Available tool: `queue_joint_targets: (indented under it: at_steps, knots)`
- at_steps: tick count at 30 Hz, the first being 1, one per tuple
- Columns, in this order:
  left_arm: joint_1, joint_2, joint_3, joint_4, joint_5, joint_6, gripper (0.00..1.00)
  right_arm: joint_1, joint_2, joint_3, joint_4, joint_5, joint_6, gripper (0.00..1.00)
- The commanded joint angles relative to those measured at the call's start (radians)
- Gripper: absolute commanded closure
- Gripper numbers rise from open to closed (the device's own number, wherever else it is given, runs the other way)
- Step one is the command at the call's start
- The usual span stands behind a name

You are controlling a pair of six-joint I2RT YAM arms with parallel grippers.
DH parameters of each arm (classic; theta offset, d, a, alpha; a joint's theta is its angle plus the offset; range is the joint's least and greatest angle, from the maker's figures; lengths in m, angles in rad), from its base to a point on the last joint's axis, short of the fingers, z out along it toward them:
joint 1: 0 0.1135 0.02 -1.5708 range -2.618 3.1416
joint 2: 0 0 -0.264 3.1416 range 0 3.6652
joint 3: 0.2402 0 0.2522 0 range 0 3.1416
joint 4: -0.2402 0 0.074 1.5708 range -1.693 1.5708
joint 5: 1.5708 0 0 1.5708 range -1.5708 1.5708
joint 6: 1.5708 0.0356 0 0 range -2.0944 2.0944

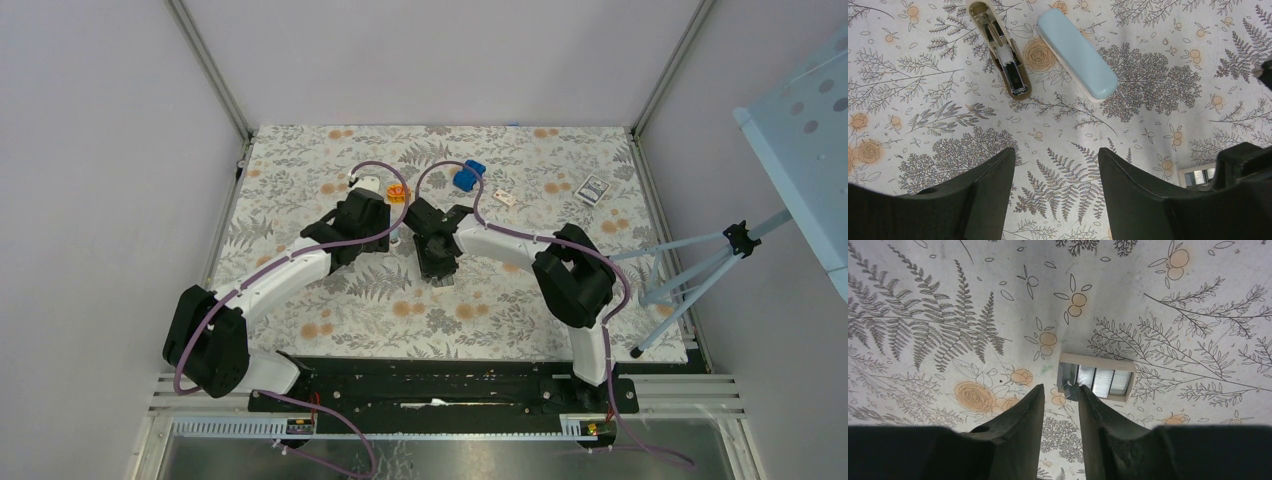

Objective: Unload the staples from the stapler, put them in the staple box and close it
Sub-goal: Pick up the staple from the staple box.

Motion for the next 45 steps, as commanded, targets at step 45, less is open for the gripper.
queue_joint_targets:
  at_steps: [45]
  knots:
    - [-0.007, -0.033, 0.014, 0.039, -0.02, 0.008, 0.33, -0.025, -0.009, -0.026, 0.049, -0.102, -0.171, 0.71]
